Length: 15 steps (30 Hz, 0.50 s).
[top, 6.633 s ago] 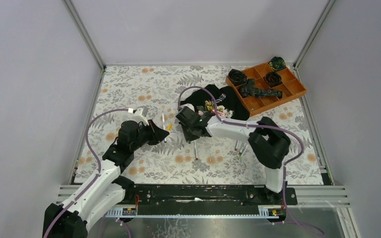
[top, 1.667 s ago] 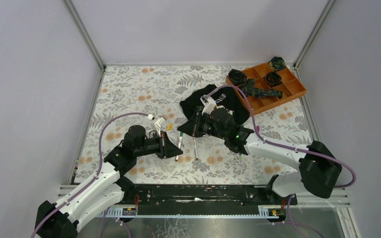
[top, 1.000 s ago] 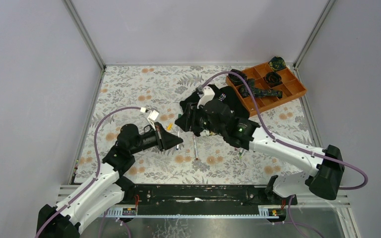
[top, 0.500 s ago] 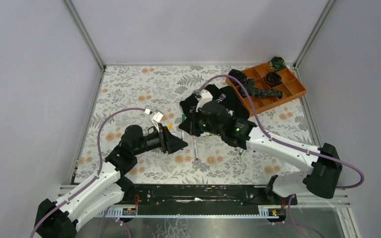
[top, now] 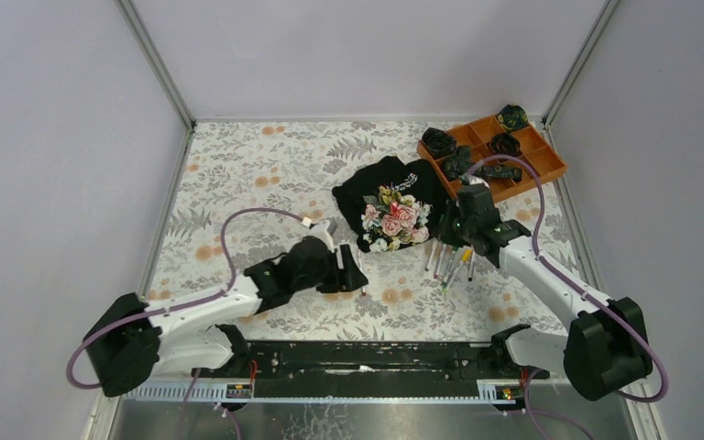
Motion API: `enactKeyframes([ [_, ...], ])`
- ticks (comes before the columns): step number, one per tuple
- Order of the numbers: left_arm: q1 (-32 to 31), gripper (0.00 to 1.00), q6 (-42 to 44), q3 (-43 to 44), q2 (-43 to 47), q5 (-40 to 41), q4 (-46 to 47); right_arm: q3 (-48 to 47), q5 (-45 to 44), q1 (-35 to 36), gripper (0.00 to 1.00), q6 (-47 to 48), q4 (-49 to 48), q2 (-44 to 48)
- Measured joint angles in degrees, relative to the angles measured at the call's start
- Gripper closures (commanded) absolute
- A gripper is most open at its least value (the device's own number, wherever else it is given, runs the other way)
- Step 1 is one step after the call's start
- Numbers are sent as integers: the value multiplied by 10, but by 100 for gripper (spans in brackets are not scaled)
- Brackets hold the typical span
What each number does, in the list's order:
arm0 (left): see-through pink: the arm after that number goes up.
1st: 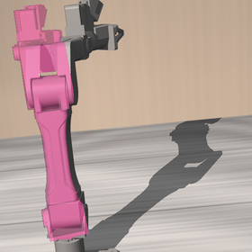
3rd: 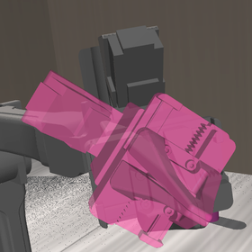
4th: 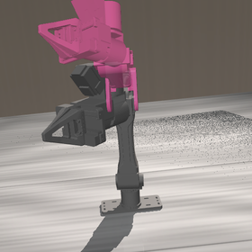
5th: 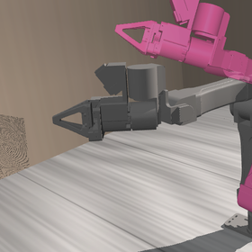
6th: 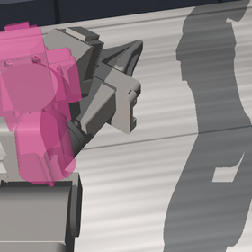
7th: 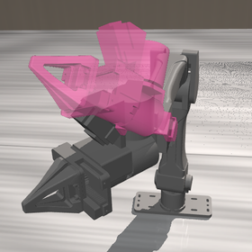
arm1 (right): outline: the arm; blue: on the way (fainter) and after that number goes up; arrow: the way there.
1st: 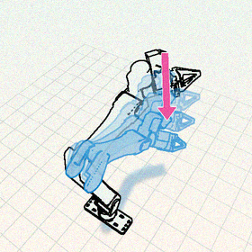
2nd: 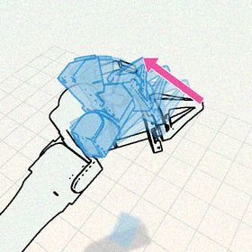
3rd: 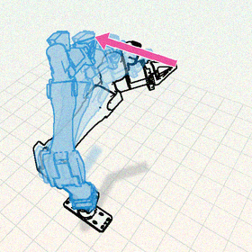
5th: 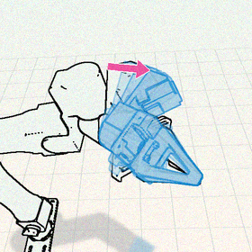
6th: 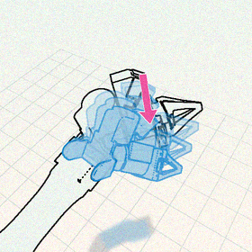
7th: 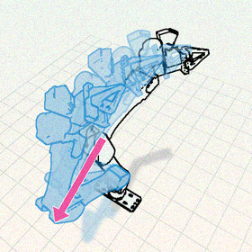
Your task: Insert the pens into the pen caps
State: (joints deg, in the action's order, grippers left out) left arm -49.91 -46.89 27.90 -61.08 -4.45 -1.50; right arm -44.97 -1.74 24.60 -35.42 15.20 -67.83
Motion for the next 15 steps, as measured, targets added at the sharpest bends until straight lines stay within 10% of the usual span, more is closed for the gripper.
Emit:
enactKeyframes([
  [15, -67, 56, -35, 186, -257, 157, -137, 48, 38, -55, 79, 10, 7, -61],
])
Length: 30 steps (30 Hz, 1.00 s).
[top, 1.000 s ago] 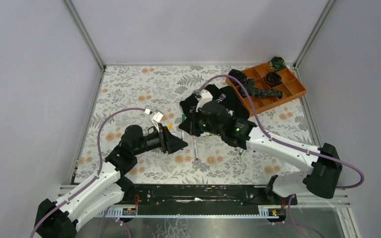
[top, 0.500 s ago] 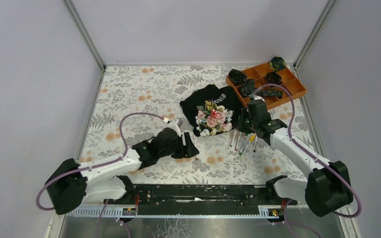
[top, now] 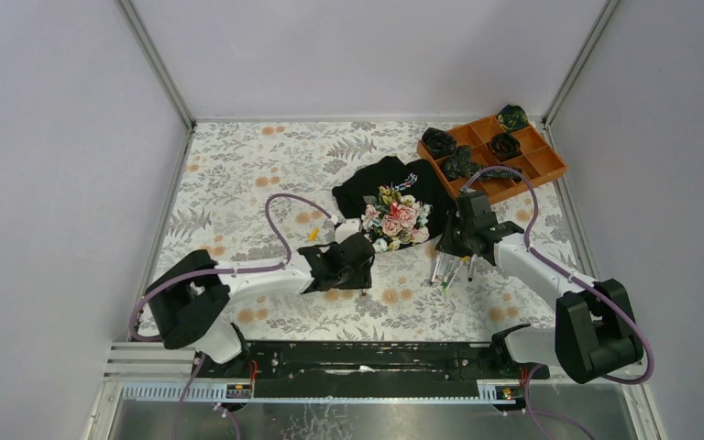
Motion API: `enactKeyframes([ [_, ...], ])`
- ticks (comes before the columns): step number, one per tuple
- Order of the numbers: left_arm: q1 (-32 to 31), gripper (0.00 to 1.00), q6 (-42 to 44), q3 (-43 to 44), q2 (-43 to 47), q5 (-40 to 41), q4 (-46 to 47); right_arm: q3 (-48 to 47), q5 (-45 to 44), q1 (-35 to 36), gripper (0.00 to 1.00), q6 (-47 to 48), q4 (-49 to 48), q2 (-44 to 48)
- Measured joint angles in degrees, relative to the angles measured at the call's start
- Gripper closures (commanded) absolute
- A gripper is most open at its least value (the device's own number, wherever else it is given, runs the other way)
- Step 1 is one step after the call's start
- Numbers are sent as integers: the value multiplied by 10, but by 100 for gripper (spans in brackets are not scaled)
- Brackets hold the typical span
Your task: Insert the pens into the pen caps
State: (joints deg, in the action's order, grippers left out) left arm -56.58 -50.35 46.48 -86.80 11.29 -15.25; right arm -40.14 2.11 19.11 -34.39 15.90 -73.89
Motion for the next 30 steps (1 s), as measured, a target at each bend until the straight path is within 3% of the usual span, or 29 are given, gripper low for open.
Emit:
enactKeyframes([
  [7, 0, 70, 9, 25, -63, 17, -26, 0, -15, 0, 52, 11, 2, 4],
  [13, 0, 100, 14, 29, -73, 33, -25, -1, -20, 0, 36, 27, 14, 35],
  [20, -1, 100, 16, -21, -26, 36, -1, -1, 90, -1, 27, 29, -24, 70],
  [25, -4, 100, 44, -132, 111, 0, 92, 21, 242, 0, 30, -35, -144, 54],
  [30, -4, 100, 73, -199, 218, -57, 198, 34, 326, 30, 32, -93, -236, 12],
])
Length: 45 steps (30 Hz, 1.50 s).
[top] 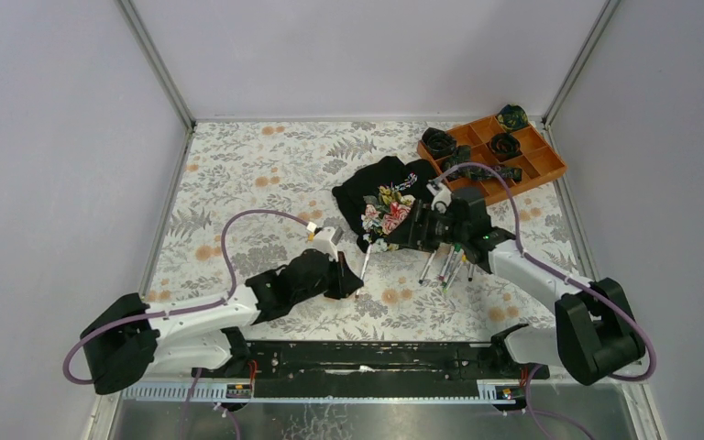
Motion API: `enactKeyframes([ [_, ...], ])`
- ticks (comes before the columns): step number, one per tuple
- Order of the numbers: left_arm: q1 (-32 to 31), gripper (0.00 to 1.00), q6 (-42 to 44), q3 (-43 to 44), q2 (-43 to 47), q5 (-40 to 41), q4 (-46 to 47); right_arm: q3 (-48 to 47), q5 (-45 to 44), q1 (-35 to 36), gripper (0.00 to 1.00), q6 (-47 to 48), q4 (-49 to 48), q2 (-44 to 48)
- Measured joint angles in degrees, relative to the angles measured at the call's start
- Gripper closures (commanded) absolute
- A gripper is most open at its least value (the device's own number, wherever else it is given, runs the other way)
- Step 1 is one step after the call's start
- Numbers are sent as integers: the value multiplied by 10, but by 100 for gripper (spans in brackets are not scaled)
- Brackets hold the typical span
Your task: Insert the pens into the pen caps
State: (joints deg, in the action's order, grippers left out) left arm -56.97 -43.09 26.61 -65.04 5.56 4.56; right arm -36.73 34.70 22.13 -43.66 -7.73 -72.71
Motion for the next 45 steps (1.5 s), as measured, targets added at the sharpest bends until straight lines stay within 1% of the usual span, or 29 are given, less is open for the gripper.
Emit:
enactKeyframes([
  [3, 0, 100, 11, -14, 30, -29, 36, -6, 19, 39, 33, -13, -23, -19],
  [7, 0, 100, 18, -21, 52, -49, 62, -22, 26, 80, 40, -21, -39, -37],
  [8, 0, 100, 18, -23, 58, -52, 66, -26, 26, 86, 43, -23, -42, -41],
  [9, 0, 100, 19, -24, 63, -56, 68, -28, 26, 91, 51, -24, -46, -45],
  [12, 0, 99, 19, -29, 73, -62, 79, -29, 26, 101, 81, -27, -52, -53],
  [13, 0, 94, 19, -30, 76, -63, 82, -29, 26, 104, 91, -29, -52, -55],
  [14, 0, 90, 19, -32, 76, -64, 83, -29, 28, 107, 98, -32, -55, -56],
  [15, 0, 86, 19, -34, 76, -66, 82, -30, 30, 111, 100, -40, -59, -56],
  [17, 0, 73, 18, -37, 76, -67, 84, -32, 33, 118, 100, -42, -66, -56],
  [19, 0, 68, 18, -37, 75, -66, 87, -31, 36, 120, 100, -49, -75, -57],
  [21, 0, 68, 17, -37, 73, -65, 89, -31, 40, 127, 100, -59, -90, -58],
  [22, 0, 69, 16, -37, 70, -65, 89, -31, 42, 130, 100, -62, -96, -58],
  [23, 0, 73, 16, -37, 65, -66, 90, -32, 44, 136, 100, -66, -103, -58],
  [25, 0, 89, 15, -37, 56, -67, 92, -33, 43, 146, 100, -69, -113, -61],
  [26, 0, 96, 13, -37, 54, -67, 93, -35, 42, 150, 97, -69, -115, -64],
  [27, -1, 100, 12, -36, 53, -67, 95, -36, 40, 153, 91, -70, -118, -68],
  [29, -3, 100, 10, -36, 53, -63, 92, -39, 38, 157, 71, -70, -121, -78],
  [30, -3, 100, 8, -36, 54, -57, 88, -43, 35, 158, 63, -69, -118, -82],
  [31, -3, 100, 6, -36, 57, -50, 85, -50, 31, 161, 57, -67, -114, -86],
  [33, 6, 100, 4, -35, 69, -36, 78, -72, 14, 171, 51, -52, -86, -93],
  [34, 16, 100, 4, -33, 75, -32, 72, -91, -2, 179, 50, -37, -62, -98],
  [37, 85, 100, 5, -19, 92, -41, 37, -149, -54, 194, 47, -2, -5, -118],
  [39, 163, 100, 12, -9, 102, -65, 7, -192, -95, 199, 47, 21, 29, -141],
  [40, 186, 100, 19, -4, 107, -77, -12, -211, -116, 201, 47, 31, 43, -155],
  [42, 282, 100, 33, 8, 111, -102, -44, -243, -147, 203, 46, 45, 66, -181],
  [45, 392, 100, 62, 40, 108, -145, -93, -297, -196, 210, 43, 61, 98, -240],
])
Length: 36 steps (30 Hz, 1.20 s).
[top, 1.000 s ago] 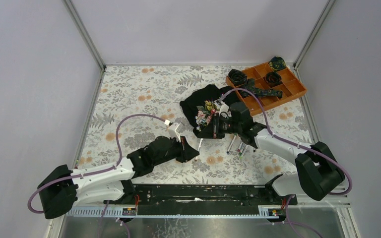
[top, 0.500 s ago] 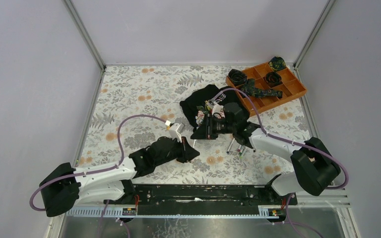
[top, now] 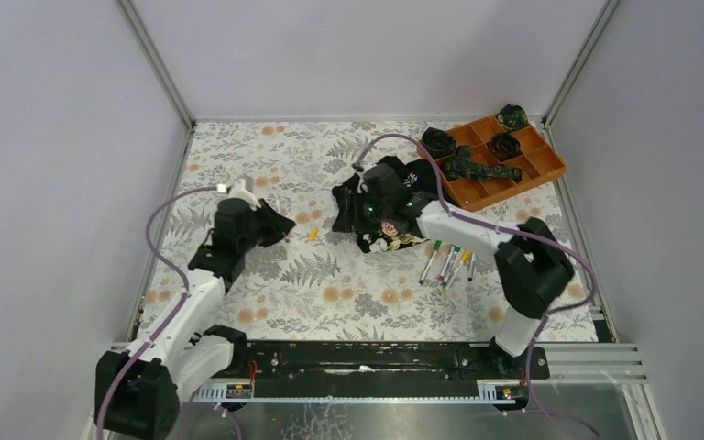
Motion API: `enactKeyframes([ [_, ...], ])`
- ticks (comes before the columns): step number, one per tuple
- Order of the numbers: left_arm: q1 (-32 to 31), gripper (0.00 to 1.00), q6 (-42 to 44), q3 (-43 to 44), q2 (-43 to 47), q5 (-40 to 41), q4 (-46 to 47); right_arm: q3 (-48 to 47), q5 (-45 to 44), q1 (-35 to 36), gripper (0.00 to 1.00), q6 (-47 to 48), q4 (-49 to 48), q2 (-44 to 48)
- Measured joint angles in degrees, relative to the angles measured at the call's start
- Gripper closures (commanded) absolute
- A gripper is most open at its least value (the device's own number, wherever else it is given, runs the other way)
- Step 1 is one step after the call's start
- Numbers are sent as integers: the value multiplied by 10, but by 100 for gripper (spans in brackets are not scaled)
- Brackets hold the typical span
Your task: Insert the pens into the pen caps
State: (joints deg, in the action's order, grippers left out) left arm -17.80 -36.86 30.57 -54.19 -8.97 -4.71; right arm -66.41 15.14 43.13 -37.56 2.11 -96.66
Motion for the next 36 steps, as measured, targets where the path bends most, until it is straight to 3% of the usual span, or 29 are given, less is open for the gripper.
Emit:
enactKeyframes([
  [4, 113, 100, 37, 41, -9, -42, -38, -82, -56, 18, 42, 19, 47, -84],
  [7, 145, 100, 63, 61, -11, -53, -63, -160, -92, 39, 41, 34, 88, -152],
  [23, 146, 100, 143, 84, 3, -56, -126, -466, -202, 94, 48, 70, 244, -386],
  [31, 146, 100, 145, 84, 3, -56, -126, -492, -244, 105, 53, 71, 290, -410],
  [36, 146, 100, 145, 84, 3, -56, -126, -497, -254, 108, 65, 73, 295, -416],
])
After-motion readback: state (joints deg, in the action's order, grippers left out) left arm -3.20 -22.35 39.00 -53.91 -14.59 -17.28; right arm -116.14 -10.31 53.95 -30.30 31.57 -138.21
